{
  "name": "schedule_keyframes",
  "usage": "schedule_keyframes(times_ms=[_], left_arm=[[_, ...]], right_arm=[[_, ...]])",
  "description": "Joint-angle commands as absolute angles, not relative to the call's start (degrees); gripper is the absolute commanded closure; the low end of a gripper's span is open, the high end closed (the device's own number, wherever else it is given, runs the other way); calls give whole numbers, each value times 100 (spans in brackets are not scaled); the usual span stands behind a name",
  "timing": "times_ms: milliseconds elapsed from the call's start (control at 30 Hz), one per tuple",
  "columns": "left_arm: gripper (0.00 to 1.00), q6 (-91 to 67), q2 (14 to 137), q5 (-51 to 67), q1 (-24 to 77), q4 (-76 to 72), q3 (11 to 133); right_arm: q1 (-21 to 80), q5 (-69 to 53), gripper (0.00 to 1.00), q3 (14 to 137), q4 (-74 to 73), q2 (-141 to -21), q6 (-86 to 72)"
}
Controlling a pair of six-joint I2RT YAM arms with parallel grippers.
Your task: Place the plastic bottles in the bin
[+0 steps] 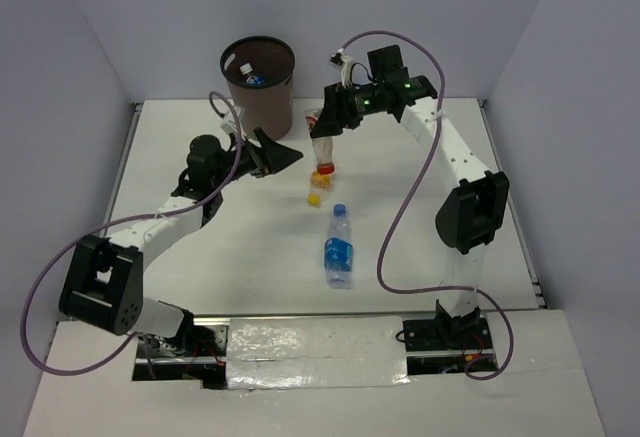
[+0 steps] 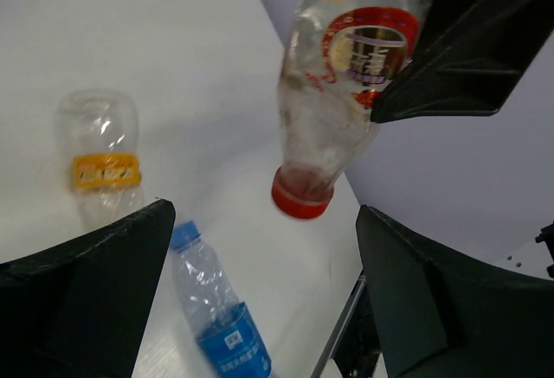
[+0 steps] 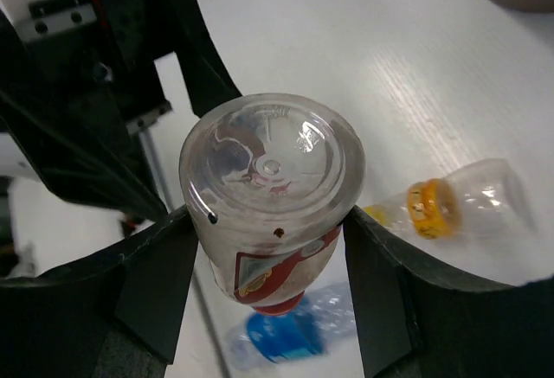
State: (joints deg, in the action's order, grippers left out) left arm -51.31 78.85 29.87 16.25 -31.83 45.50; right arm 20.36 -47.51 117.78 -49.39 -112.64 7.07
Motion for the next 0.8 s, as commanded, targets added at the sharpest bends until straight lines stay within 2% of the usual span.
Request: schedule_keyframes(times_ms=[0, 100, 233, 400, 500, 567, 600, 633, 667, 700, 733, 767], left_arm=[[1, -5185, 8181, 3164, 1784, -4280, 5053], [1, -5413, 8481, 3234, 1959, -4831, 5229], [1, -5765, 8815, 3445, 2100, -5168, 5431], [1, -5353, 9123, 3489, 2258, -4194, 5941], [6, -5151, 9184, 3472, 2259, -3877, 6055], [15, -5054, 9237, 3515, 2259, -3658, 6169], [21, -5028, 9263, 3559, 2259, -3595, 6309], [35, -4984, 9333, 3603, 2259, -3525, 6398], [44, -4949, 9360, 3647, 2259, -3455, 6485], [52, -4887, 9404, 3743, 2259, -3289, 6678], [65, -4835, 9465, 3762, 2250, -3165, 6775], [68, -4764, 9483, 3779, 2250, -3025, 6968]], right_arm=[[1995, -5335, 87, 11410, -3237, -10794, -1421], [1960, -5238, 90, 11058, -2069, -10653, -2440], [1977, -5194, 89, 10574, -1373, -10468, -2925], [1951, -5221, 87, 10196, -907, -10266, -3155], [1934, -5264, 84, 10055, -713, -10178, -3217], [1942, -5273, 81, 10011, -694, -10169, -3199], [1942, -5308, 74, 10002, -660, -10178, -3138], [1934, -5422, 69, 9993, -650, -10186, -3094], [1925, -5492, 63, 10002, -642, -10213, -3042], [1925, -5563, 50, 10002, -615, -10230, -2919], [1916, -5677, 45, 10002, -624, -10239, -2857], [1890, -5713, 38, 10011, -624, -10239, -2778]])
